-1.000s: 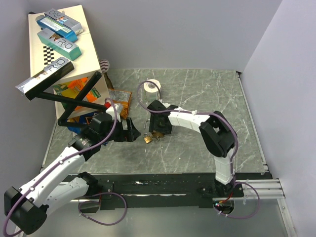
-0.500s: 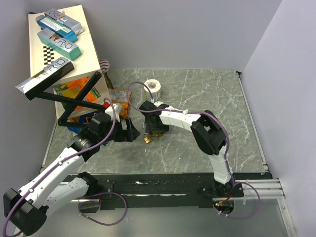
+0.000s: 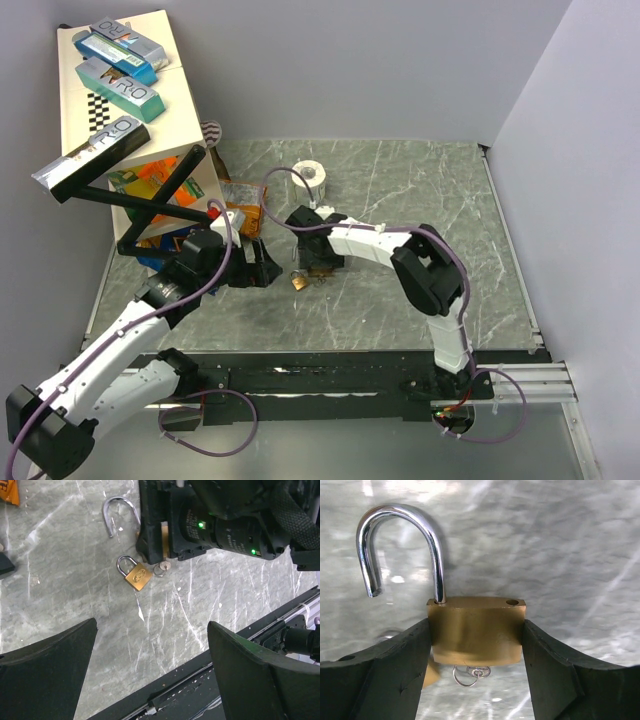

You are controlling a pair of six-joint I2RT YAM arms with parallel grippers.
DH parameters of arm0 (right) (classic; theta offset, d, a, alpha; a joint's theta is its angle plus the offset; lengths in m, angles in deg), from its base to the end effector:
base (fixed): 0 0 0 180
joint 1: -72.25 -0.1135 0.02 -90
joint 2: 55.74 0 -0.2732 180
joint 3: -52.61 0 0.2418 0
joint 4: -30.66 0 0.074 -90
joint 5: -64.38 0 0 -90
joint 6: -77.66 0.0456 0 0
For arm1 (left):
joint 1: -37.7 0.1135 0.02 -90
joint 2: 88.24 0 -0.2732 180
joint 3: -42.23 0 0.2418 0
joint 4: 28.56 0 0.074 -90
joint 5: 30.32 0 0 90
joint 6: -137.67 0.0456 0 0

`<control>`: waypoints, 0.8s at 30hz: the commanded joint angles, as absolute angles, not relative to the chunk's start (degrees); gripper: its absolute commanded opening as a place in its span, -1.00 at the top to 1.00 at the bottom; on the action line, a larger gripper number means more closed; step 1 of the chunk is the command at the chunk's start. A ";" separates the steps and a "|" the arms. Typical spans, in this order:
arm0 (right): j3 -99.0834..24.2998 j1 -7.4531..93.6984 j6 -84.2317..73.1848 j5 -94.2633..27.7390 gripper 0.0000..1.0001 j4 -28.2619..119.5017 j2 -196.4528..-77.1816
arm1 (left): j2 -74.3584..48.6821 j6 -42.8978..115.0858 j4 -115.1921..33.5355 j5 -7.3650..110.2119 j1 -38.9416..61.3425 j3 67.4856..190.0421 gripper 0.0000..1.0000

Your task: Unlock with the key

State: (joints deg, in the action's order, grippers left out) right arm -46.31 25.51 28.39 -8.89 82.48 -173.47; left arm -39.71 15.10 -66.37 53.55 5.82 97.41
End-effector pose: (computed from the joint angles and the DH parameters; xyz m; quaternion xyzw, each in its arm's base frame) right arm 0.2940 0.2933 0.1663 -0.0267 0.9752 0.0114 0.2194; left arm 0.1514 -0.0999 0.2845 0.0210 0.8699 -0.3010 0.3901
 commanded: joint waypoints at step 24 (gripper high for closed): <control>-53.60 61.52 -7.94 -20.17 0.21 87.56 -174.82 | -40.17 15.77 -61.48 52.74 6.59 96.76 -0.93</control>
State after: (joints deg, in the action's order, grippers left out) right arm -47.45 58.12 -1.79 -18.90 83.68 -172.94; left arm -40.74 15.53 -64.65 53.27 6.24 97.08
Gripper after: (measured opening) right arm 0.740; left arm 0.966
